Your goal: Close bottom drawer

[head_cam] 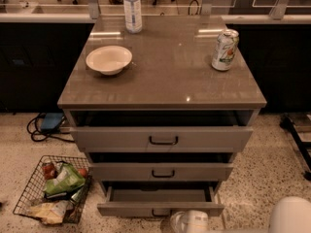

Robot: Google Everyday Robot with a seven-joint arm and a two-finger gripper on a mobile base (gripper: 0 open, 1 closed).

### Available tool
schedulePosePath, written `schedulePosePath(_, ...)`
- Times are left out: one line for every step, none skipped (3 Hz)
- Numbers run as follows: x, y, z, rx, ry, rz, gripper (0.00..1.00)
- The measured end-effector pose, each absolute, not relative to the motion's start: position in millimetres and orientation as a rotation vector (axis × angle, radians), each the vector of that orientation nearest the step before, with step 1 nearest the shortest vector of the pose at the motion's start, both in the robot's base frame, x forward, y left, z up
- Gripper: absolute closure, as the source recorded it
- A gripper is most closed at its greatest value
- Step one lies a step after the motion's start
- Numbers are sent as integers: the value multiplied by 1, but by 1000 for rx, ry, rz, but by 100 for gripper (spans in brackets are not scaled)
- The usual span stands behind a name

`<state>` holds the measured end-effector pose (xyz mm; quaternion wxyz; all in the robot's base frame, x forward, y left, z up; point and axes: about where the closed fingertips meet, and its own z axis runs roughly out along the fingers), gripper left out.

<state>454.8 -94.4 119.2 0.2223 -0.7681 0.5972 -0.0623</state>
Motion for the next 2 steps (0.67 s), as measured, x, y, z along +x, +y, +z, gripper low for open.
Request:
schedulePosePath(439,-107,129,-2089,1740,-225,100)
schedulePosePath(417,-136,140,-2042,1870,-333,100)
